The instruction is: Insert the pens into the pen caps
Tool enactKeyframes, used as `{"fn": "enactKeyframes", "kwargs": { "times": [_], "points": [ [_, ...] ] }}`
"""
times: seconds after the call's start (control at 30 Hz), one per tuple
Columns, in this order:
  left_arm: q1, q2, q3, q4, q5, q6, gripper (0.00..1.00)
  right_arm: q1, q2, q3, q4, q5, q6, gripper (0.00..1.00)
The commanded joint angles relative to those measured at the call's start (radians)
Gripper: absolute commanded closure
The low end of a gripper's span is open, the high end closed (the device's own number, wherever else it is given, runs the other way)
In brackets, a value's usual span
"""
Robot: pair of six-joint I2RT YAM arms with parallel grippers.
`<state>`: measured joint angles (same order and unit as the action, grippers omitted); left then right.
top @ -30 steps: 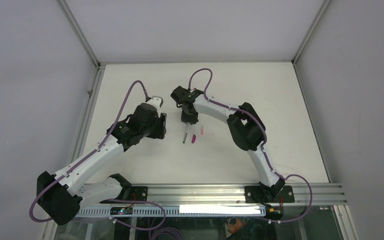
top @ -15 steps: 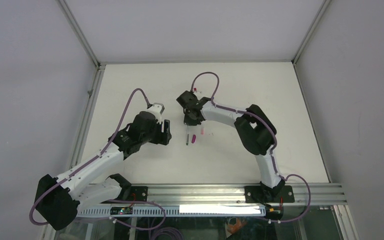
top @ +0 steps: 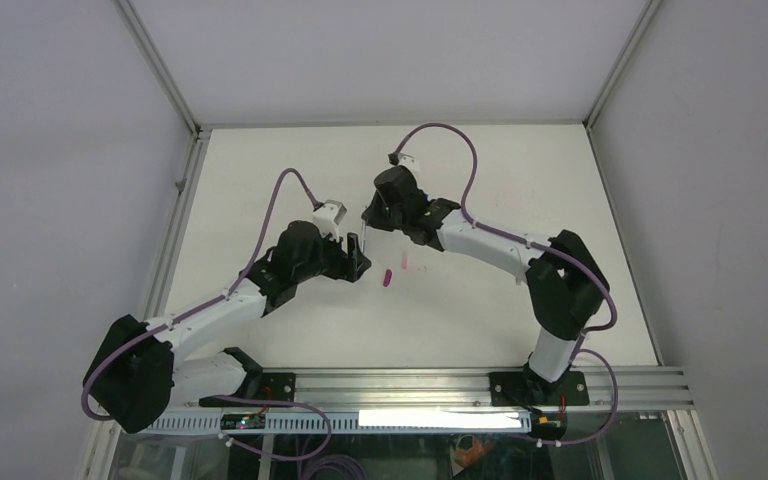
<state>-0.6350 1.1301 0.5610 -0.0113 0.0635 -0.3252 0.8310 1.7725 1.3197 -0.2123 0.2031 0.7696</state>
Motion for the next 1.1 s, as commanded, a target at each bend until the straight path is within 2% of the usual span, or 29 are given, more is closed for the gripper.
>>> {"fn": "enactKeyframes", "kwargs": {
  "times": [0.0,0.13,0.2,0.23,0.3,0.37,0.4,0.8,0.93,1.0,1.07],
  "points": [
    [-0.003,0.051,0.054,0.131,0.044,-0.017,0.3,0.008,-0.073,-0.035,0.075,-0.01,0.022,1.0],
    [-0.003,0.084,0.066,0.16,0.043,-0.021,0.31,0.01,-0.101,-0.057,0.087,-0.015,0.031,1.0],
    [-0.003,0.097,0.073,0.176,0.04,-0.023,0.34,0.011,-0.106,-0.062,0.09,-0.022,0.033,1.0],
    [-0.003,0.101,0.076,0.179,0.037,-0.023,0.41,0.011,-0.108,-0.066,0.096,-0.024,0.035,1.0],
    [-0.003,0.111,0.085,0.179,0.038,-0.02,0.62,0.011,-0.112,-0.07,0.098,-0.024,0.037,1.0],
    [-0.003,0.117,0.089,0.178,0.04,-0.024,0.9,0.011,-0.115,-0.073,0.101,-0.021,0.037,1.0],
    [-0.003,0.123,0.089,0.178,0.046,-0.026,0.98,0.011,-0.117,-0.074,0.102,-0.021,0.036,1.0],
    [-0.003,0.147,0.026,0.198,0.066,-0.025,1.0,0.01,-0.116,-0.047,0.099,-0.051,0.006,1.0],
    [-0.003,0.103,0.024,0.087,-0.011,0.004,1.0,0.008,-0.13,-0.024,-0.028,0.018,0.002,0.75],
    [-0.003,0.068,0.012,0.025,-0.05,0.01,1.0,0.007,-0.147,-0.002,-0.149,0.078,0.026,0.68],
    [-0.003,0.024,-0.018,-0.004,-0.07,0.015,1.0,0.003,-0.152,0.03,-0.321,0.127,0.068,0.68]
  ]
}}
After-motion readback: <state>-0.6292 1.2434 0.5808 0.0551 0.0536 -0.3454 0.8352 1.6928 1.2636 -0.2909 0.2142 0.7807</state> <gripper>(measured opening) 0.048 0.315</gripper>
